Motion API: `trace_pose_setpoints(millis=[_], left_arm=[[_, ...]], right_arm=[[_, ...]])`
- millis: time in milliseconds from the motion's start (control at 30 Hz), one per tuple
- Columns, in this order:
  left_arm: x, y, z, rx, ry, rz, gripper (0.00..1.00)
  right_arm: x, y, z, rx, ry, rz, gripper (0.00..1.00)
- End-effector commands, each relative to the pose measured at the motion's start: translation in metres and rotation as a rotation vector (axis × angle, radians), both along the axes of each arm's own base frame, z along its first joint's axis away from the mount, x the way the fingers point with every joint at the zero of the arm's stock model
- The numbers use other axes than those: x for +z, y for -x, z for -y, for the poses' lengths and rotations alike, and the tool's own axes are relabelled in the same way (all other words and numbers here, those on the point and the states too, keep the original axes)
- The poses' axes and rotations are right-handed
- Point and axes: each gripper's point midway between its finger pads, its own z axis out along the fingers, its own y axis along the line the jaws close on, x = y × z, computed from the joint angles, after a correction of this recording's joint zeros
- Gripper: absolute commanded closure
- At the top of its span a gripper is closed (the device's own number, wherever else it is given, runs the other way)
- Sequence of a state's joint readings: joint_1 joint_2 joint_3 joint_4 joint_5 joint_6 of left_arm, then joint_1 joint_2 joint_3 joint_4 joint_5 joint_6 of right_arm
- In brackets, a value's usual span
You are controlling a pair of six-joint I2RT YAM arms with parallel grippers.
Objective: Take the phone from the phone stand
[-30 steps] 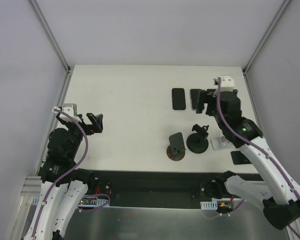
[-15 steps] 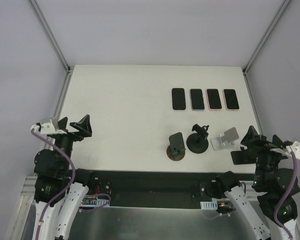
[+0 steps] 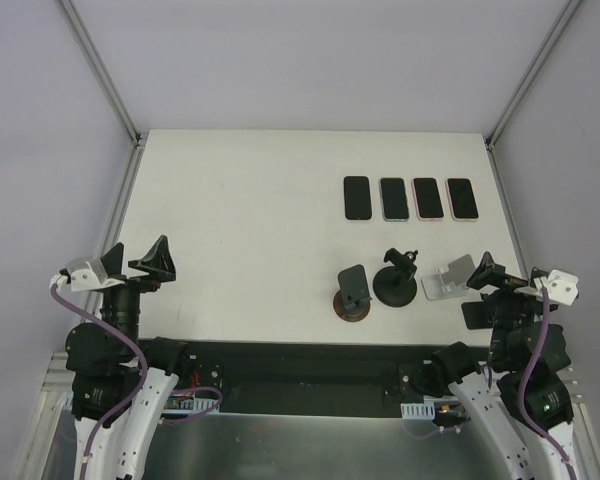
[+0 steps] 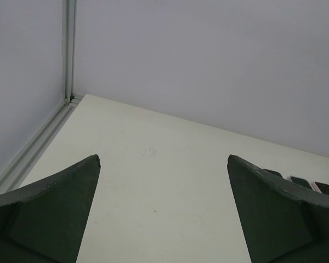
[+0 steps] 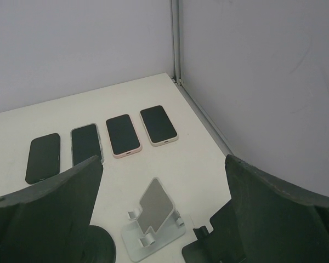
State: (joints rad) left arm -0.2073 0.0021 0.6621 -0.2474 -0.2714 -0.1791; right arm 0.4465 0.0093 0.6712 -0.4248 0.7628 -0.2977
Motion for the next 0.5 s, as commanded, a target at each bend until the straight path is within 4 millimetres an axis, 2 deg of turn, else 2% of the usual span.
trace_pose_setpoints(millis=[0,200,333,467], left_arm=[[0.007,0.018,-0.014,0.059,0.037,0.113,0.01],[-0.004,0.011,-0.014,0.070,0.022,0.086,0.01],[-0.007,0.009,-0.013,0.065,0.019,0.082,0.01],[-0.009,0.007,-0.009,0.045,0.018,0.076,0.01]], right_arm=[[0.021,0.035,0.021,-0.030,-0.098,0.208,0.04],[0.016,0.038,0.032,-0.101,-0.139,0.205,0.04],[0.027,0.050,0.038,-0.113,-0.221,0.255,0.04],[0.024,0.062,0.052,-0.191,-0.334,0.281,0.04]])
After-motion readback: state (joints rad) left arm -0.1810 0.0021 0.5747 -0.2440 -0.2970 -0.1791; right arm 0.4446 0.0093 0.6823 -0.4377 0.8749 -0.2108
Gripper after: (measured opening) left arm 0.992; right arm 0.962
